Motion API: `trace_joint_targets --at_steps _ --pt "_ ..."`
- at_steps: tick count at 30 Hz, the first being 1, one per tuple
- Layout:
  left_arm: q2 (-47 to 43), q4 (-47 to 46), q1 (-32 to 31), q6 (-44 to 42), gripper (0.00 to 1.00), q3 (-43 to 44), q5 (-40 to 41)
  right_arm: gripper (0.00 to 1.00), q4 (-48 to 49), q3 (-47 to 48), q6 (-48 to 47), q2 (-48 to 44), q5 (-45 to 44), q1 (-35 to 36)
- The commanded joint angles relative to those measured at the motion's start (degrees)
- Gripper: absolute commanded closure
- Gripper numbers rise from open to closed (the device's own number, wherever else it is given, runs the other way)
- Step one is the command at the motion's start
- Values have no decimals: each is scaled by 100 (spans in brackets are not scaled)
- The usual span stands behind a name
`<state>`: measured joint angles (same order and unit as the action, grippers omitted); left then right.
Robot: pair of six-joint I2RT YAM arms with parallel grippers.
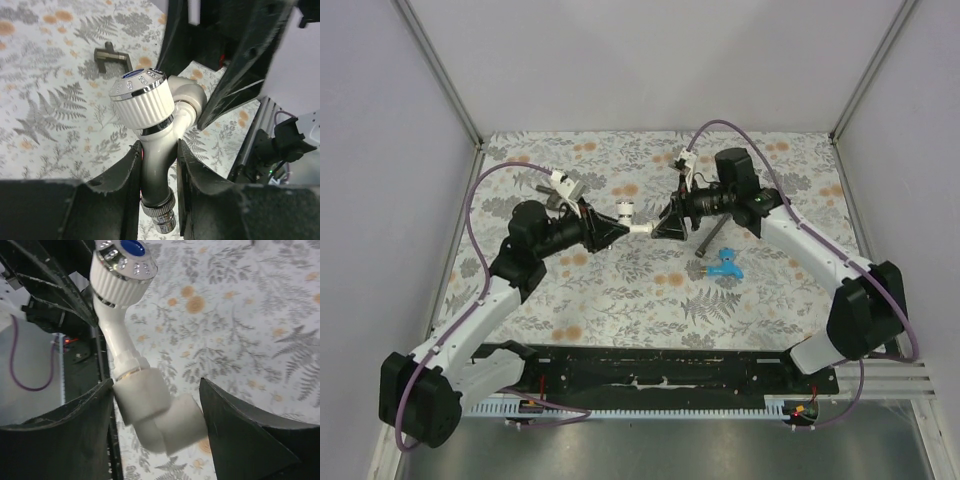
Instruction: Install the water faucets
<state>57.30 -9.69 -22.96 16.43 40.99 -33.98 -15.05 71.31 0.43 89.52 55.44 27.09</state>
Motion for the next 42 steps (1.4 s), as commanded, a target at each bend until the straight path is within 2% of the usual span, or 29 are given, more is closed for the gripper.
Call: trace_joint_targets --at_steps 1,6,7,11,17,23,25,26,27,29,30,34,36,42 --pt "185 -392 423 1633 98 -345 77 24 247 -406 -938 -855 -1281 -37" --pt "440 -1060 538 2645 98 -557 -267 40 652 -750 -1045 -822 -975 -29" --pt "475 -1131 538 2725 98 -583 -250 40 652 -759 -1036 -787 -904 -20" --pt "651 -878 547 2796 98 -496 -197 27 950 -1074 -1360 -953 -912 59" --pt "1046 -1158 556 3367 98 -583 -171 23 1188 -1523 -1695 -928 -1333 261" --pt "1792 -1087 573 3112 98 -426 146 23 1452 -1813 -968 -681 -2263 384" --pt "1899 -956 582 3174 98 -321 303 18 1602 -1849 -581 -707 -2694 376" --pt "1864 -816 591 3139 92 -276 443 12 1602 -1883 -422 -742 -2896 367" --pt "1812 -554 600 3060 82 -224 592 2 1593 -1892 -186 -769 -3012 358" --pt "1619 131 643 2771 64 -92 926 2 1522 -1805 244 -813 -3004 332" --pt "1453 535 670 2561 57 -13 1172 2 1131 -1726 282 -787 -2934 323" --pt "680 2082 688 1795 38 251 2480 2 609 -1480 405 -462 -2723 349" --pt "266 2707 688 1584 29 321 3175 2 451 -1453 545 -356 -2889 411" --pt "-789 4307 696 1267 10 611 5118 2 231 -1611 1380 -715 -4530 376"
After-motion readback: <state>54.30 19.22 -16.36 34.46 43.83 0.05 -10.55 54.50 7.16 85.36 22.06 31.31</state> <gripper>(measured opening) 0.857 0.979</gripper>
